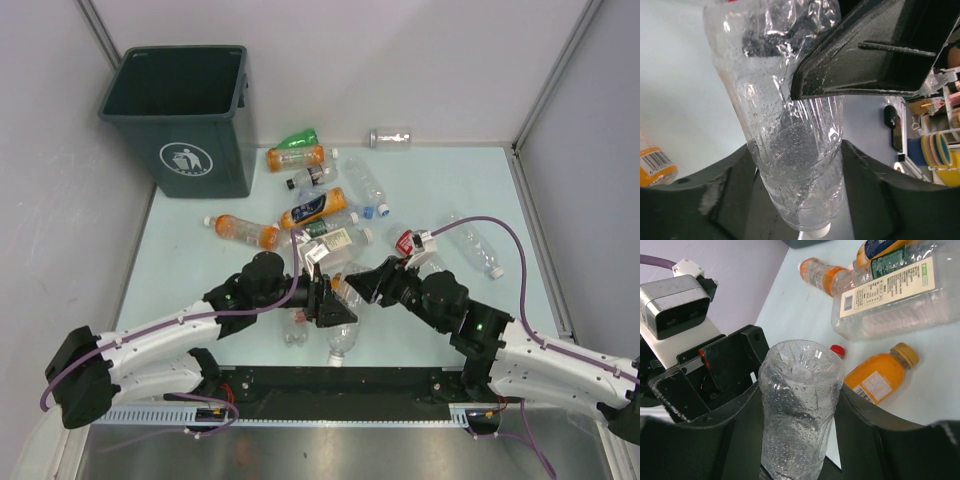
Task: Put the plastic bottles in the bin
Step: Pick up the plastic bottle at the center of the board, then place the plastic bottle in the trash bin, then pick up the plastic bottle at the center of the board, then place the plastic bottle in the trash bin.
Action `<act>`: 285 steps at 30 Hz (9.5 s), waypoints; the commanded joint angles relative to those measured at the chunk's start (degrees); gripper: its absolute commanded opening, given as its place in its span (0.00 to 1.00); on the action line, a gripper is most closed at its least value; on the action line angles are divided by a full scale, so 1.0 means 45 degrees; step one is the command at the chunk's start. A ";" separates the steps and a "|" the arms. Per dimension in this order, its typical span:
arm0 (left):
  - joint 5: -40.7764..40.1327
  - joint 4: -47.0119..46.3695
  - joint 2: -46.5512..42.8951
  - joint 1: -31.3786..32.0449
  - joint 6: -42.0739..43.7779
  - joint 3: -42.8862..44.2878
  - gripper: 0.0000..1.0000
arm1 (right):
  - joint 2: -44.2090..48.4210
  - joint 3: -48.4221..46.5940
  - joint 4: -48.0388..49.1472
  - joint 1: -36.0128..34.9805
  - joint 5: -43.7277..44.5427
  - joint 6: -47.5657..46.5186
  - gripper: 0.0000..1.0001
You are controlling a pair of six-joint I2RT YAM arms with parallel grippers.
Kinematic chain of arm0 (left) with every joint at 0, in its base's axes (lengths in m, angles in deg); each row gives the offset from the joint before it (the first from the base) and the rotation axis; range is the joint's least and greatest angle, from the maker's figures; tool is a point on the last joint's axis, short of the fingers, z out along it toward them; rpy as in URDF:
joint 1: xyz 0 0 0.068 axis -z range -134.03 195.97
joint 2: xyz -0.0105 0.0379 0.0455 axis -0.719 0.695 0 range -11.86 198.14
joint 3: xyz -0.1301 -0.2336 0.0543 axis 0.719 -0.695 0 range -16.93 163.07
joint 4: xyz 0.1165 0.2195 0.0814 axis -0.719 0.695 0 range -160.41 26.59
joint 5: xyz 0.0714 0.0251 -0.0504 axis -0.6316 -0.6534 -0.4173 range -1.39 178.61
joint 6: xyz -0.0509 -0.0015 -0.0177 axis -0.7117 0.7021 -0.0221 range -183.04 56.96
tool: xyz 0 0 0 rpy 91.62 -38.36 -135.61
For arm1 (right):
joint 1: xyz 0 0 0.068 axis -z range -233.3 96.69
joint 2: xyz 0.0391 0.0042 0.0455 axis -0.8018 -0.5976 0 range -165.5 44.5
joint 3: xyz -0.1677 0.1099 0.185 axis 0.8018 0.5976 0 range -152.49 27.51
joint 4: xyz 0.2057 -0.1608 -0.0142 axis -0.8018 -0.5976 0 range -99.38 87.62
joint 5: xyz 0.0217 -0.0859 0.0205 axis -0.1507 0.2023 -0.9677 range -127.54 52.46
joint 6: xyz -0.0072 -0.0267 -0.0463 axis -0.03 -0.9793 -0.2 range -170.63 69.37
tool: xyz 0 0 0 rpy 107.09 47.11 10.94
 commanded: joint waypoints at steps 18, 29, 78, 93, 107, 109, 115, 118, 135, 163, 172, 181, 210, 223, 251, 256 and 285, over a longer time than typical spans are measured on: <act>-0.4744 0.3158 -0.1169 0.0172 0.1956 0.1108 0.34 | 0.1767 0.0292 -0.1019 -0.0318 0.1972 0.0767 1.00; -1.0450 0.5762 -0.0213 -0.0742 0.4102 0.4230 0.21 | 0.2412 0.0370 -0.2250 -0.0337 0.2579 0.1003 1.00; -1.0530 -0.3245 0.7618 -1.1430 0.2777 1.4037 0.67 | 0.2412 0.0605 -0.2836 0.2651 0.1017 0.0729 1.00; -1.2185 0.2124 0.7624 -1.1606 0.1394 1.6012 1.00 | 0.2432 0.0605 -0.3246 0.2709 0.0939 0.1061 1.00; -0.8541 0.5762 0.1160 -1.1547 0.0062 0.8422 1.00 | 0.2218 0.0605 -0.5296 0.2729 0.1251 0.2311 1.00; -0.8129 0.5450 0.0184 -1.1508 0.0315 0.6293 1.00 | 0.2061 0.0605 -0.5551 0.2710 0.1154 0.2273 1.00; -0.7618 0.6558 -0.2514 -1.1137 0.0942 0.3008 1.00 | 0.1983 0.0624 -0.6194 0.2710 0.1055 0.2447 1.00; -0.7716 0.6816 -0.3549 -1.0729 0.0629 0.1992 1.00 | 0.1924 0.0683 -0.6664 0.2709 0.1406 0.2799 0.99; -0.9182 0.7463 -0.4255 -0.3327 -0.2318 -0.1661 1.00 | 0.2627 0.1015 -0.8110 0.2261 0.1602 0.4284 1.00; -0.9434 0.5605 -0.1206 -0.0668 -0.3493 -0.2600 0.78 | 0.3800 0.1210 -0.9184 0.2026 0.2521 0.4831 1.00; -0.9884 0.6188 -0.2398 -0.0668 -0.3141 -0.2446 0.53 | 0.3468 0.1210 -0.9087 0.2045 0.2364 0.4792 1.00; -1.0705 0.7540 -0.4058 -0.0668 -0.2262 -0.1214 0.51 | 0.3078 0.1210 -0.8149 0.2065 0.2072 0.4733 1.00; -1.1531 0.6389 -0.2303 -0.1527 0.2560 0.5287 0.58 | 0.4268 0.1210 -0.8735 0.2162 0.2560 0.4675 1.00; -0.8889 0.5488 0.0392 -0.4982 0.2836 0.9389 0.61 | 0.4483 0.1210 -0.8345 0.2182 0.2227 0.4655 1.00; -0.9106 0.1052 0.7168 -1.2074 0.0393 1.5301 0.67 | 0.6182 0.1210 -1.0454 0.2182 0.2521 0.5573 1.00; -0.8753 0.1426 0.8674 -1.2191 0.0998 1.6792 0.80 | 0.6280 0.1210 -1.0669 0.2182 0.2560 0.5631 1.00; -0.6505 0.5546 0.1731 -1.0007 0.1409 0.9051 1.00 | 0.6221 0.1210 -1.1254 0.2124 0.2716 0.5124 1.00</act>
